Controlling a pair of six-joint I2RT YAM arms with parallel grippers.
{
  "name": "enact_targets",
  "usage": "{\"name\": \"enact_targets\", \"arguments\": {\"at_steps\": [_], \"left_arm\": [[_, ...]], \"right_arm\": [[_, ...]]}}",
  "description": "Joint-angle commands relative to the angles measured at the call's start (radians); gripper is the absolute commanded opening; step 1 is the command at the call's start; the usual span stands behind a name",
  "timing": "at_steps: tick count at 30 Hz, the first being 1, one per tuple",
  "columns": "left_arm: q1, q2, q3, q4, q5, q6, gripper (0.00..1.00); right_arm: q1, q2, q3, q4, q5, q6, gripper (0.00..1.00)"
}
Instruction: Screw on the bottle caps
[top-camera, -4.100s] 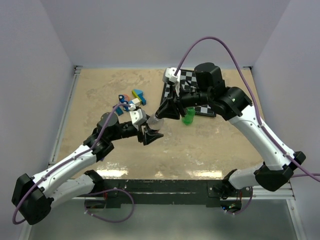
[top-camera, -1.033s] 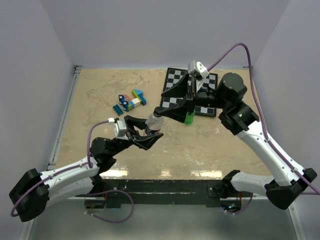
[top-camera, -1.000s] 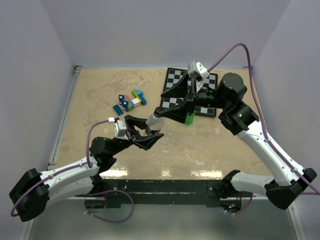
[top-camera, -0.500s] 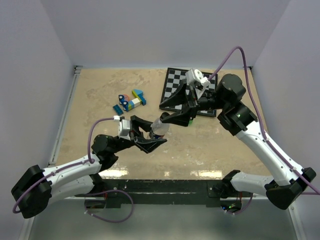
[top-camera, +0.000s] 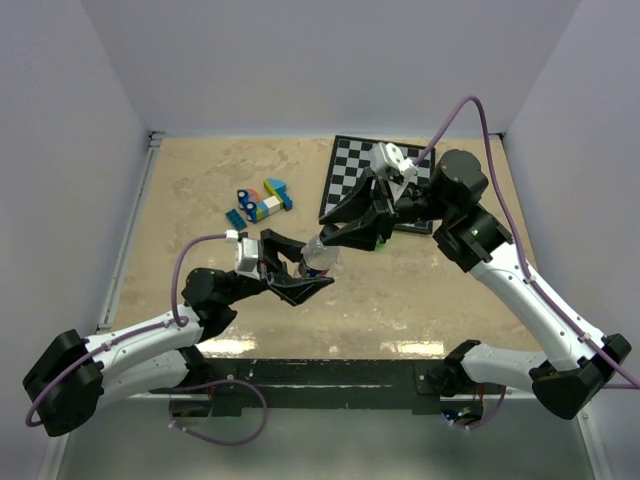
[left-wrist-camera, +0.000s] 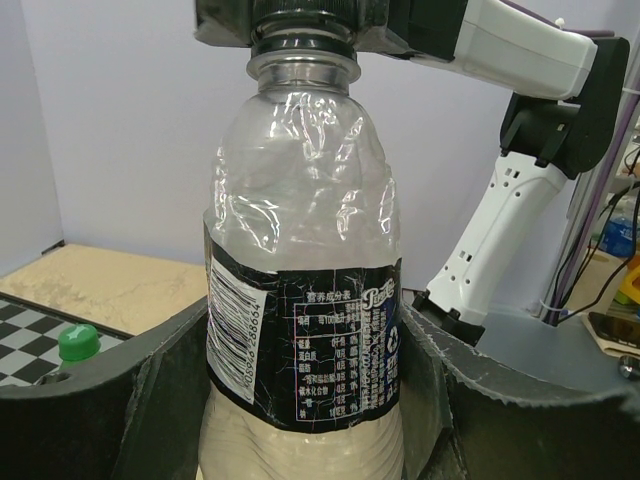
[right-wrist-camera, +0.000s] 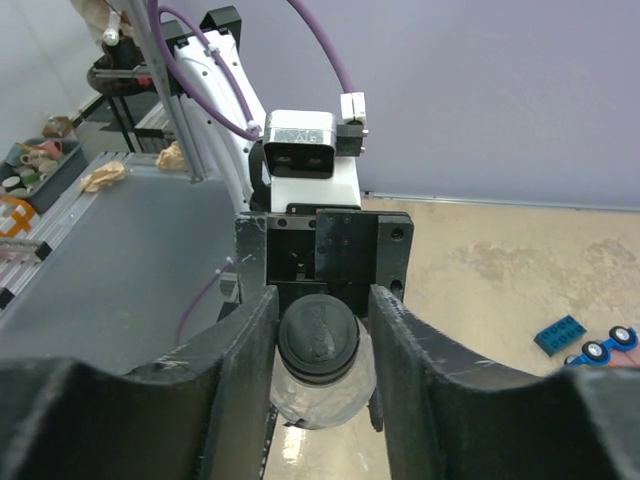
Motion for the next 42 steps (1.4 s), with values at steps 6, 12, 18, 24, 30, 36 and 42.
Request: {"name": "enact_targets", "arguments": {"at_steps": [6,12,18,24,30,36,42], "left_arm": [[0.005,-0.005,0.06,0.058,0.016,-0.006,0.0],[-0.006,-0.049,0.112,-0.104,-0.058,0.11,0.0],[-0.107,-0.077,0.216,-0.345,-0.318,0.348,0.0],[-0.239,-0.028,0.296,-0.382,-0.588,0.581,0.0],[-0.36,0.084,0.333,-0.194,-0.85,0.81,0.0],[-0.429,0.208,0.354,0.003,-1.015,0.915,0.0],[-0.431,0.219,0.314,-0.034,-1.076,0.878,0.0]], "right_arm": [[-0.002,-0.013,0.001,0.014,-0.001,-0.013,0.08],[-0.002,-0.01,0.035,-0.121,0.126,-0.063,0.0],[0.006,0.022,0.105,-0.354,0.417,-0.096,0.0],[0.049,0.047,0.134,-0.495,0.725,-0.024,0.0],[0.141,0.047,0.098,-0.529,1.075,0.148,0.0],[0.171,0.013,-0.002,-0.462,1.226,0.303,0.0],[0.173,-0.001,0.024,-0.417,1.24,0.3,0.01]]}}
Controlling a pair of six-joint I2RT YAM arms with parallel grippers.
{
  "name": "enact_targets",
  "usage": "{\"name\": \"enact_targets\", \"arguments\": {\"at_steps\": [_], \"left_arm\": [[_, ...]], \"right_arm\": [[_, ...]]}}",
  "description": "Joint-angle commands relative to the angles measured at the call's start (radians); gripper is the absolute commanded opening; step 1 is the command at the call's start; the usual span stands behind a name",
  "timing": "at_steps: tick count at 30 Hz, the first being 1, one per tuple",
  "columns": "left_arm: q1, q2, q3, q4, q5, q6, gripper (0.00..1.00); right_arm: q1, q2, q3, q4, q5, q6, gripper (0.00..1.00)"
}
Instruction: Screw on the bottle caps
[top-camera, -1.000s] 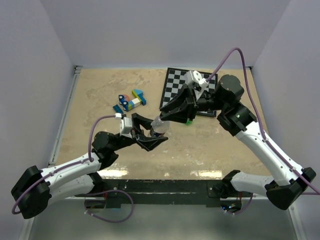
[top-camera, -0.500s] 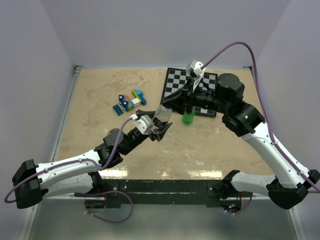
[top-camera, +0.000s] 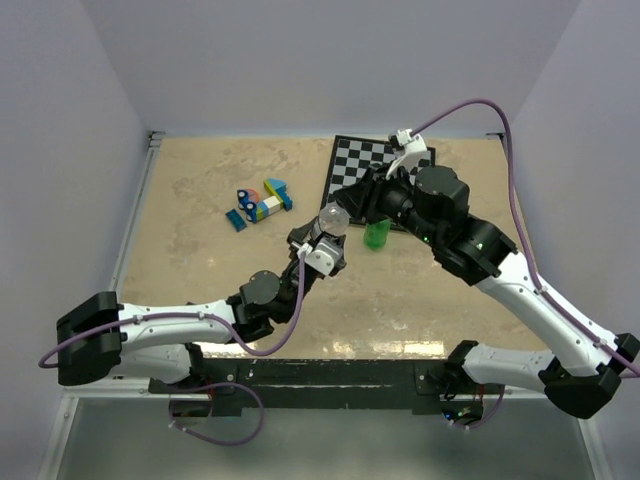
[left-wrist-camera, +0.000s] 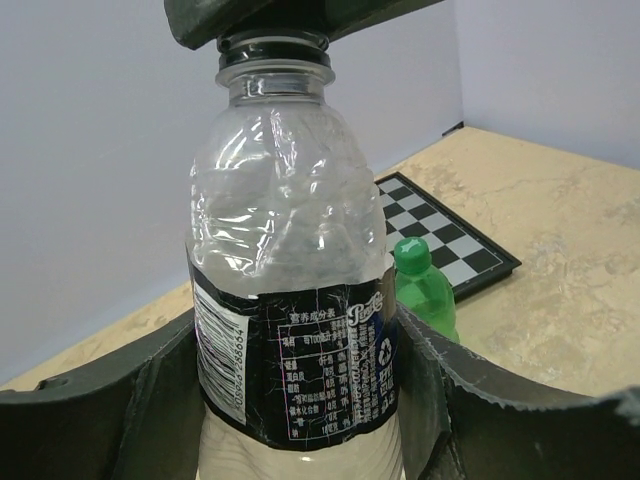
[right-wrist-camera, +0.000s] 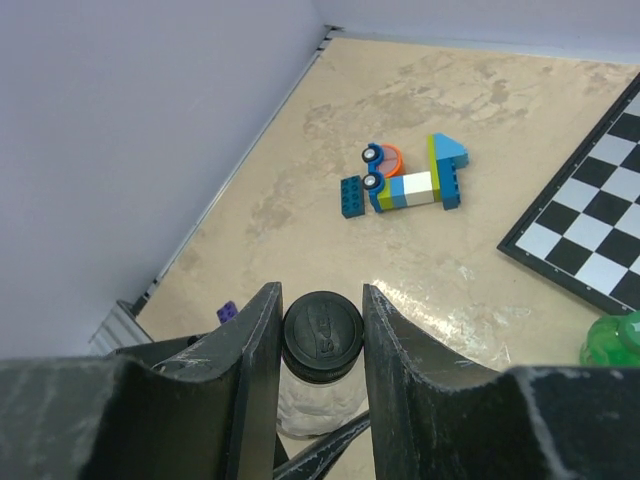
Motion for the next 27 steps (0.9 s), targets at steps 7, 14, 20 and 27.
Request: {"name": "enact_targets", "arguments": {"at_steps": [7,14,20,27], "left_arm": [[0.033,-0.143,-0.015,-0.057,0.143,-0.213,0.0],[0.208,-0.244,-0.103,-0.183,0.435,-0.453,0.0],[0.366,-0.275,-0.169,-0.044,0.846,-0.598,0.0],[0.429,-0.229,-0.15,0.145,1.121,-0.713,0.0]], "right_arm": [[0.003,0.002,0.058,0.061,-0.041,-0.101,0.64],[-0.116,-0.011,0.127,0.118,-0.323,-0.217,0.84],[-0.25,-0.036,-0.003,0.313,-0.803,-0.257,0.86],[-0.284,-0.034,-0.14,0.597,-1.103,-0.178,0.84]]}}
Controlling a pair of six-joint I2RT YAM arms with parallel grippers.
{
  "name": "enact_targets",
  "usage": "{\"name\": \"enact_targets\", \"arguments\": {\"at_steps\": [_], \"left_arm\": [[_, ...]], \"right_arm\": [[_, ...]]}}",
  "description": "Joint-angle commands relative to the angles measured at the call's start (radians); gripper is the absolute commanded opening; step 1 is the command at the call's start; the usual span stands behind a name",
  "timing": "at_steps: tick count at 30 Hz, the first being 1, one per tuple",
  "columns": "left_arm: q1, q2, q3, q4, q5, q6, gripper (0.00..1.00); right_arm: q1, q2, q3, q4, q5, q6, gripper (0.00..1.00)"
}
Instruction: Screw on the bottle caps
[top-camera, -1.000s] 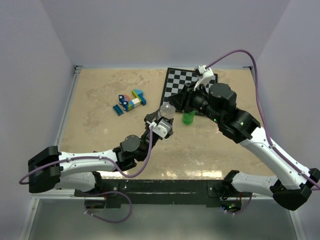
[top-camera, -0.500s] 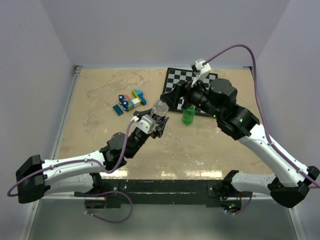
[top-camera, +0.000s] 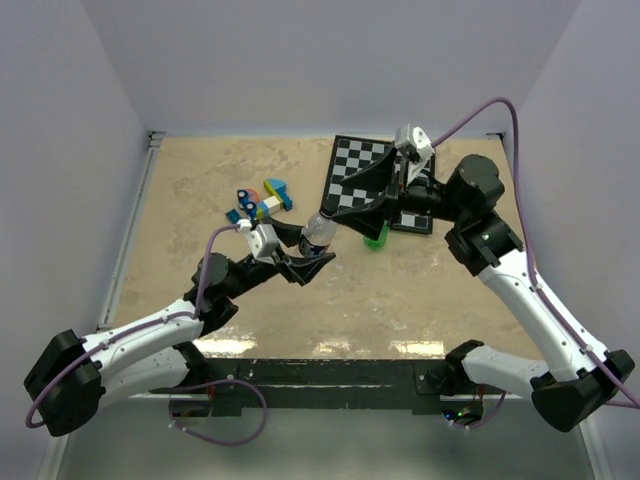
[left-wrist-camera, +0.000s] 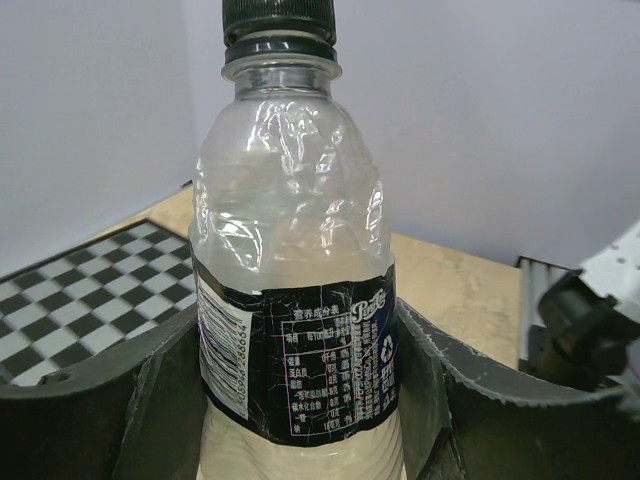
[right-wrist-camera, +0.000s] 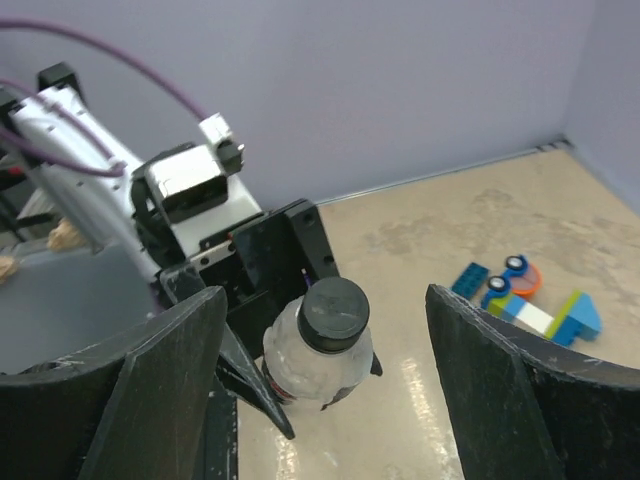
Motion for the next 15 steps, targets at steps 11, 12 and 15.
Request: {"name": "enact_targets", "arguments": {"at_steps": [11,12,15], "left_arm": [[0.022,0.073,0.111,0.221,0.334,-0.125,0.0],[0.022,0.078,0.116,0.224,0.337,-0.127,0.0],[0.022,0.084,0.128,0.226,0.35,-0.13,0.0]], "right_arm": [[-0.008,0.0,-0.048,0.237,-0.305,0.028,0.76],[-0.007,0.0,-0.05,0.236,-0.305,0.028,0.75],[-0.007,0.0,-0.051,0.237,-0.315,0.03,0.69]]}}
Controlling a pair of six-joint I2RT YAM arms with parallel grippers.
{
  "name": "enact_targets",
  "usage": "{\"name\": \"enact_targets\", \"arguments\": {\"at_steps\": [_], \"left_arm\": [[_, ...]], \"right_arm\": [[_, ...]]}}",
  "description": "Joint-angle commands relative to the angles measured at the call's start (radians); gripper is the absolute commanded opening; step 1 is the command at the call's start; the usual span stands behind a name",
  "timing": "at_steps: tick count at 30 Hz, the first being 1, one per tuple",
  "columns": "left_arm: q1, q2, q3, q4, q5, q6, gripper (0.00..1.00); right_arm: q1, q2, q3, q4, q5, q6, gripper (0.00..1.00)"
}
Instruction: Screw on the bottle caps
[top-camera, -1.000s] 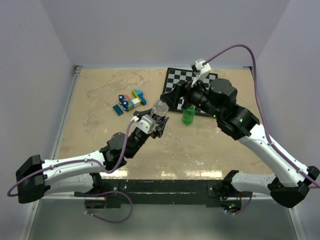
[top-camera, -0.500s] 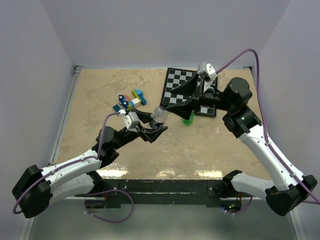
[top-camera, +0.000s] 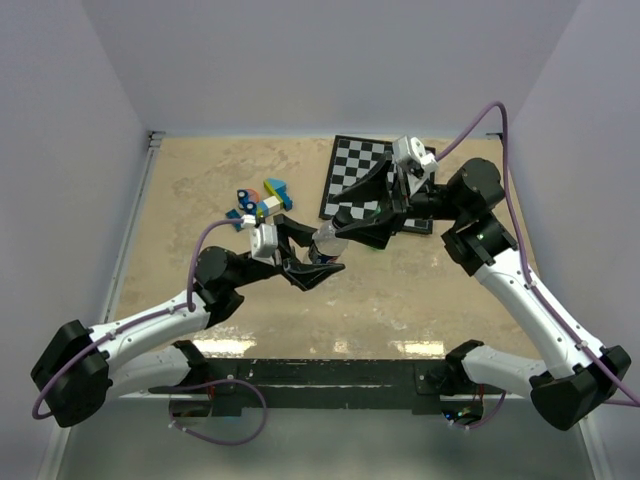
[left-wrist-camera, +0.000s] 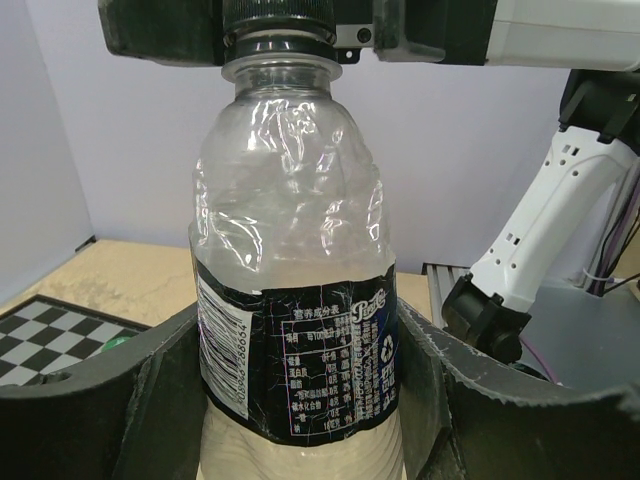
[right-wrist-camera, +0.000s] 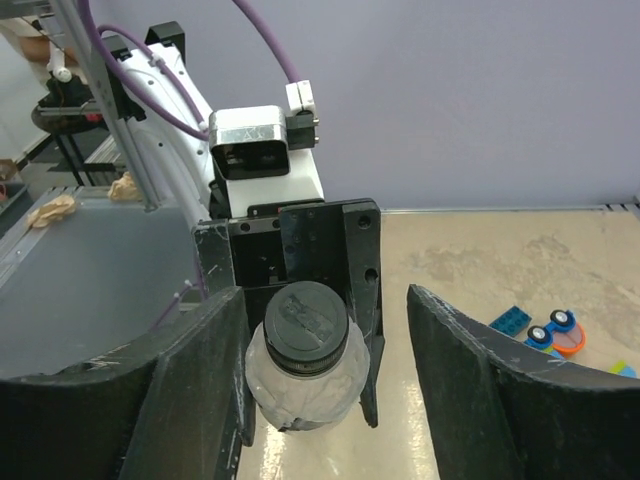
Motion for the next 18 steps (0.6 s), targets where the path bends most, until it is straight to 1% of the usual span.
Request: {"name": "enact_targets", "arguments": {"at_steps": [1,4,6,9,14,16,18], "left_arm": [[0.003,0.01,0.055,0.082,0.051,-0.021,0.0],[0.003,0.012,0.058,0.082,0.057,-0.023,0.0],[0.005,0.012,0.06,0.082,0.057,-0.024,0.0],[0.005,0.01,0.058,0.08,0.055,-0.023,0.0],[0.005,0.001,0.058,0.062,0.031,-0.012,0.0],[0.005,-0.01,0.066,0.021,-0.001,0.009,0.0],[0.0,-0.019,0.095,-0.08,-0.041,0.043,0.0]], "right_arm": [[-0.002,-0.015,0.006,0.05,-0.041,0.015,0.67],[-0.002,-0.015,0.007,0.056,-0.047,0.023,0.58],[-0.002,-0.013,0.007,0.059,-0.049,0.028,0.48],[-0.002,-0.01,0.012,0.058,-0.047,0.031,0.4],[-0.004,-0.007,0.018,0.053,-0.041,0.037,0.11],[-0.002,-0.009,0.022,0.027,-0.015,0.028,0.0],[-0.002,-0.007,0.044,-0.048,0.034,-0.013,0.0]]}}
